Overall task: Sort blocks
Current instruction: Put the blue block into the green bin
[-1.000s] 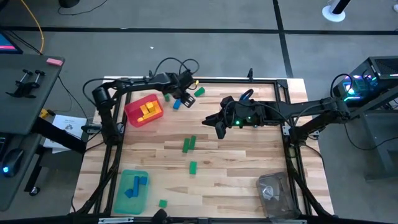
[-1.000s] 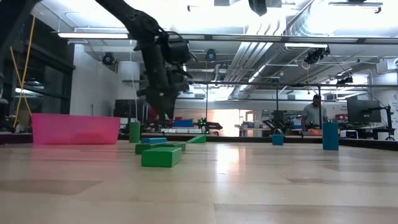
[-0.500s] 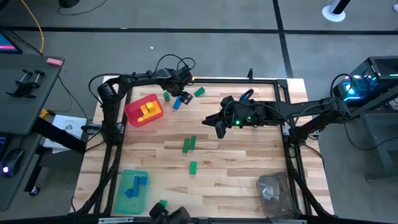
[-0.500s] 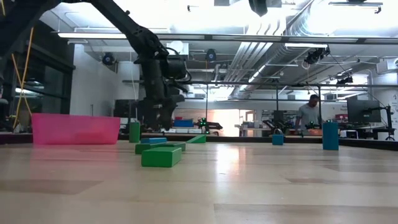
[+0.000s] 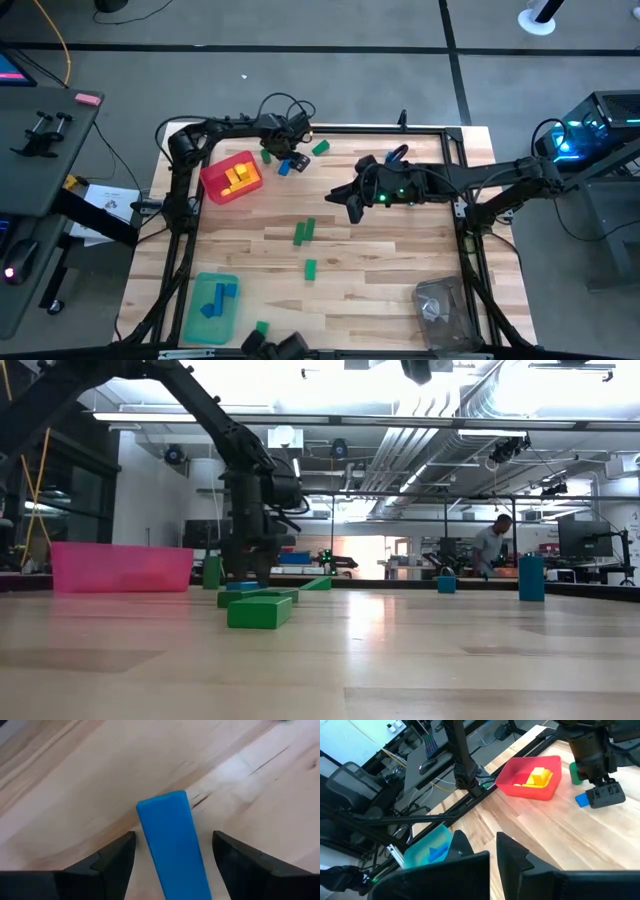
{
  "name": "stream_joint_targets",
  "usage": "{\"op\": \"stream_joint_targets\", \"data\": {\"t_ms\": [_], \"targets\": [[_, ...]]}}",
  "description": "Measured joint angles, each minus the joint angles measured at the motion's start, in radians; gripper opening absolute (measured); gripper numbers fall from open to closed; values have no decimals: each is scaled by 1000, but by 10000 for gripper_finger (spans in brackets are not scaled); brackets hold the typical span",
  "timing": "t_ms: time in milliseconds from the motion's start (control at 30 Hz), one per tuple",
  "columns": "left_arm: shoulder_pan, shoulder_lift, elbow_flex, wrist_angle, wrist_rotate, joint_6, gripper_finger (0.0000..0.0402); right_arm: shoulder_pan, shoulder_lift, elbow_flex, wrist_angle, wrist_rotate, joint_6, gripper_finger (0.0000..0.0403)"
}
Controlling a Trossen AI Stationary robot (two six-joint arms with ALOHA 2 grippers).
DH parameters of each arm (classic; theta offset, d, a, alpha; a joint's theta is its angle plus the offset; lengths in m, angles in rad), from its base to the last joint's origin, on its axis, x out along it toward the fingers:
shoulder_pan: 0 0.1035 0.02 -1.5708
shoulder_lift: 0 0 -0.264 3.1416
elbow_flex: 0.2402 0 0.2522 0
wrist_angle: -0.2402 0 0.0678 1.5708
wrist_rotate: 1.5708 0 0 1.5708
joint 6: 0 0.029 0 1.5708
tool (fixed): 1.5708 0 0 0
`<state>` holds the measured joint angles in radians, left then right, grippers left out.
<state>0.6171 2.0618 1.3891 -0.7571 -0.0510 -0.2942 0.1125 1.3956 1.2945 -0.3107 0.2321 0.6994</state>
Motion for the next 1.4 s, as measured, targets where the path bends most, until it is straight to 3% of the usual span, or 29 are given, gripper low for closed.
{"op": "stream_joint_targets", "data": {"t_ms": [100,233,367,567,700,800,933,1067,1267,1400], "targets": [[-9,-2,-1,-9,3,8,196,7,0,0,0,0,-1,0],[-28,-15,-3,-17,19,42,75,8,0,0,0,3,-8,0],[-62,-72,-11,13,41,124,71,8,0,0,-1,3,-10,0],[-133,-319,-7,46,75,229,71,8,0,0,-3,3,-50,0],[-276,-538,-33,19,117,212,71,5,0,0,11,6,-96,0],[-438,-691,-67,-30,90,142,71,5,0,0,33,34,-141,0],[-736,-868,-161,-86,-36,-90,71,-1,0,0,45,73,-189,0],[-1042,-968,-288,-135,-183,-463,71,-25,0,0,45,74,-208,0],[-1446,-950,-460,-85,-193,-1032,71,-70,0,0,45,18,-206,0],[-1576,-880,-497,-18,-233,-1231,71,-87,0,0,45,0,-207,0]]}}
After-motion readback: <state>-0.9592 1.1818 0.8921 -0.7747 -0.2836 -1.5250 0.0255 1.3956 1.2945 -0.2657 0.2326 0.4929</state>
